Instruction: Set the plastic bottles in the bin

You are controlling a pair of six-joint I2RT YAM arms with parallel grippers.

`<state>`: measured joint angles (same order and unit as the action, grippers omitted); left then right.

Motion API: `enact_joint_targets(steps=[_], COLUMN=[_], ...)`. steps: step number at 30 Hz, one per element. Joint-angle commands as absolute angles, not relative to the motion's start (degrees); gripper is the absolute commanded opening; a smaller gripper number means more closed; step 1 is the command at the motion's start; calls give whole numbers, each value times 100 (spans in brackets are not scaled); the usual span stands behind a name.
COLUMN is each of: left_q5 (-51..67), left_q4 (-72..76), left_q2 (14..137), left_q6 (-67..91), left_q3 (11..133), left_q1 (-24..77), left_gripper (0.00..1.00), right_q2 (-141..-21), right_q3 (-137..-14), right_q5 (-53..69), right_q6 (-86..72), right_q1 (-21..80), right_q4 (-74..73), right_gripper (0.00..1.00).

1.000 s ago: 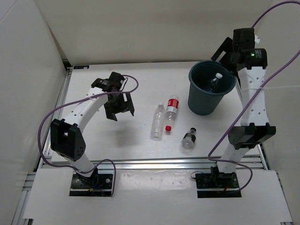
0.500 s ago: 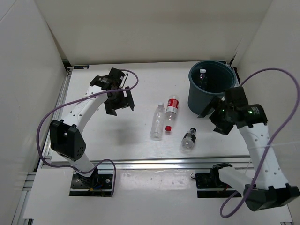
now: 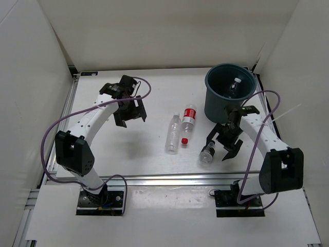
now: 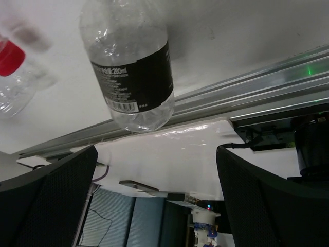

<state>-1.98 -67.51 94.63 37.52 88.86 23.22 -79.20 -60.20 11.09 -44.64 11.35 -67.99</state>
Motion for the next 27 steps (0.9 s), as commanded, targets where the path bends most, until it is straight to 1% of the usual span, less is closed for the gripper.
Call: enact_joint_targets(steps=[1,7,11,12,14,18,19,21,22,23,25,27], left_q5=[-281,-281,-281,-281,-281,-281,-281,-281,-281,-281,-281,-281], left_q4=[-6829,-6829,-6829,-6829,-6829,-6829,-6829,-6829,-6829,-6829,-6829,-6829], left_q2=[9448,9396,9396,9396,9396,9456,9457,9457,9457,9457,9510,9510], left_q6=[3788,3788,3788,3788,3788,3788,3788,3788,3788,3788,3788,3788], left_q3=[8886,8754,8754,8754,8754,8754,8754,8754,8754,8754,8754,8754], left_q1=[2355,2355,2355,2355,2355,2355,2355,2355,2355,2355,2355,2355], left_gripper=[100,100,100,100,100,100,100,100,100,100,100,100], right_q2=[-8023,-8586,-8833,-8920,-8991,-9044,-8974,-8826,-8746,-8632,-8097,-7394], right_q3=[-5941,-5669,-5555,-5555,-5485,-5370,-5292,-5221,-5221,-5308,-5457,-5694], right_q5=[1143,1283,1354,1354,1406,1354,1354,1223,1135,1047,897,792], right_q6=[-4420,-4474,-4413,-4412,-4342,-4342,-4342,-4342,-4342,-4290,-4211,-4096], right_q1=[1239,1353,1354,1354,1354,1293,1292,1222,1222,1222,1222,1222], right_q4=[-6461,-5872,-5757,-5757,-5757,-5757,-5757,-5844,-6054,-6212,-6581,-7074], right_gripper=[100,100,97,94,91,72,59,46,34,30,25,19])
